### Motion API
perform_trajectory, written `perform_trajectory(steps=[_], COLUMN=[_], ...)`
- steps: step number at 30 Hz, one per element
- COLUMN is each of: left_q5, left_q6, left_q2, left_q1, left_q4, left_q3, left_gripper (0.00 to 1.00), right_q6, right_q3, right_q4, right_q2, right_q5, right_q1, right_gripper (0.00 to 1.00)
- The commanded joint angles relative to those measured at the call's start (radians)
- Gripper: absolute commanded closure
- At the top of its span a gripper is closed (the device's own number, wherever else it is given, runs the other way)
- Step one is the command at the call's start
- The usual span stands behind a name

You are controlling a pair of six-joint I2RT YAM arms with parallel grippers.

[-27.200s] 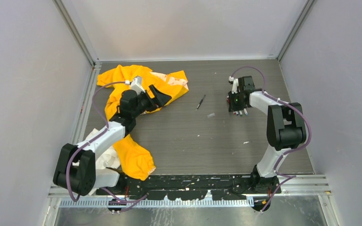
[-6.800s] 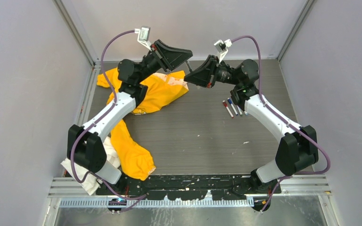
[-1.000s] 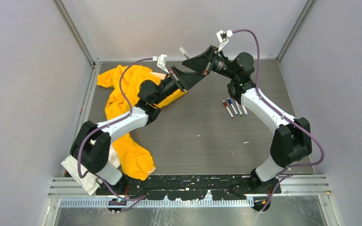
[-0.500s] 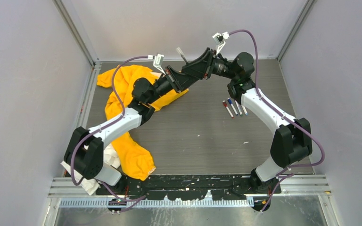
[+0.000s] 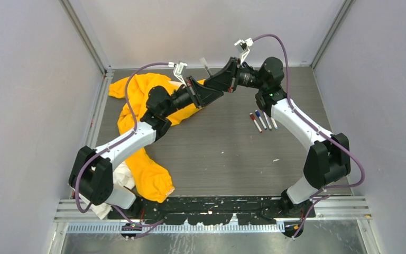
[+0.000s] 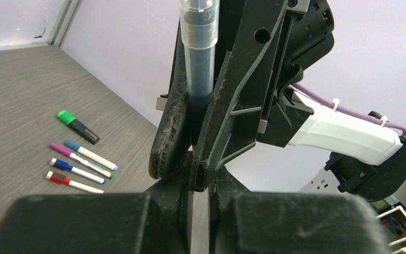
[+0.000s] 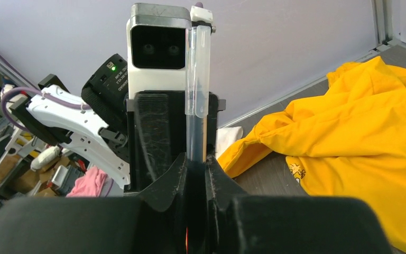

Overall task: Insert the pens into the pen caps
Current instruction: Press the pen cap onto the pen.

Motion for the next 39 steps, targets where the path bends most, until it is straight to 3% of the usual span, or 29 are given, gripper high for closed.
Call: perform_trajectory(steps=[1,3,5,10,16,21,28,39], left_q5=[0.070,0.127,0.179,0.200,-0.001,-0.092,-0.098,-0.104], left_q6=[0.005,-0.028,-0.063,-0.104,-0.129,-0.158,-0.159,-0.160], left_q2=[-0.069,-0.097,-0.139,-0.217,-0.204,-0.118,-0.001,0.069], left_q1=[0.026,0.046,0.073,0.153,0.190,0.189,0.144,0.101], left_q4=[0.053,0.109,0.157,0.193,0.170,0.179,0.166,0.161], left_q3=[-0.013,-0.055,-0.099,-0.139,-0.073,0.061,0.214,0.275], left_gripper=[0.76,0.52,0.40,0.35,0.27,0.25,0.26,0.36], right_q6=[-0.014,0.003,0.037,0.055,0.038,0.005,-0.008,-0.015], right_q3=[0.058,0.066,0.063,0.032,-0.012,-0.022,-0.020,-0.003], right_q4=[0.048,0.087,0.159,0.258,0.233,0.161,0.130,0.103], right_q2=[-0.048,-0.045,-0.039,-0.046,-0.062,-0.072,-0.071,-0.056], right_q5=[-0.034,-0.041,-0.064,-0.133,-0.154,-0.150,-0.148,-0.138], right_q1=[-0.024,-0.048,-0.067,-0.072,-0.064,-0.051,-0.038,-0.032], right_gripper=[0.99,0.99,0.99,0.99,0.99,0.99,0.99,0.99])
